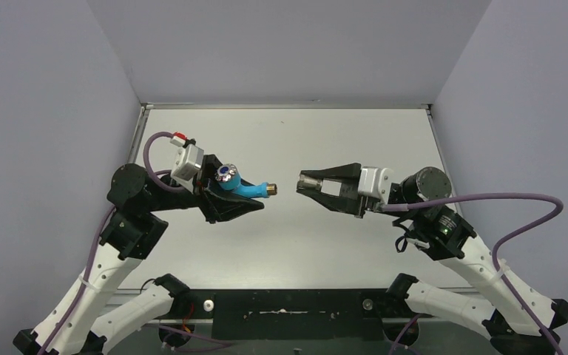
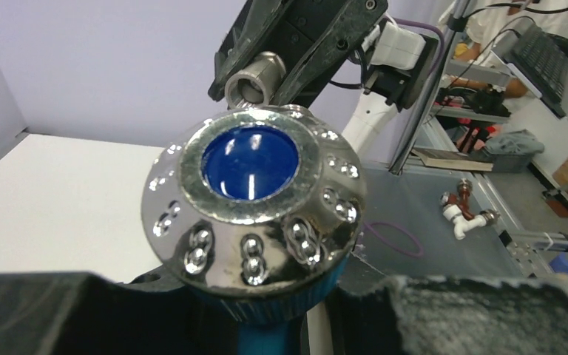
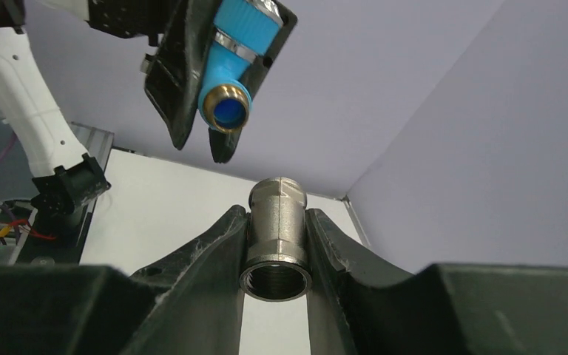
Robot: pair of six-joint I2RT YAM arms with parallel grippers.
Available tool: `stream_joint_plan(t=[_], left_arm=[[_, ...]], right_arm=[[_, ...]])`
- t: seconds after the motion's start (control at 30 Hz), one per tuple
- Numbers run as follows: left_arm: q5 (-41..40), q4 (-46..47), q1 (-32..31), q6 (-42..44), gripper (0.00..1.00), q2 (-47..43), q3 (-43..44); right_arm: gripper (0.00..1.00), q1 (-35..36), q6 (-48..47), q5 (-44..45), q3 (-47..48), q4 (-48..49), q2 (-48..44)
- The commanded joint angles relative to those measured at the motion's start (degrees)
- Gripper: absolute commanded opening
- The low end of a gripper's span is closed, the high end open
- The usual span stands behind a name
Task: Install the water faucets
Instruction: Pick up the adaptor at the center of the board, then install the water faucet onto the adaptor.
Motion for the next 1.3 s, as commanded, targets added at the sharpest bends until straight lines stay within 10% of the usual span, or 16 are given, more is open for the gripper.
stream_joint_plan(t=[0.0, 1.27], left_arm=[[6.65, 3.83, -0.15, -1.83, 0.00, 1.08, 4.96], [7.41, -9.19, -0.15, 4.56, 0.00, 6.69, 11.07]], right_arm=[[0.00, -0.01, -5.07, -9.65, 8.01, -3.84, 1.71], [0.00, 9.16, -16.51, 2.27, 19.76, -16.86, 8.90]])
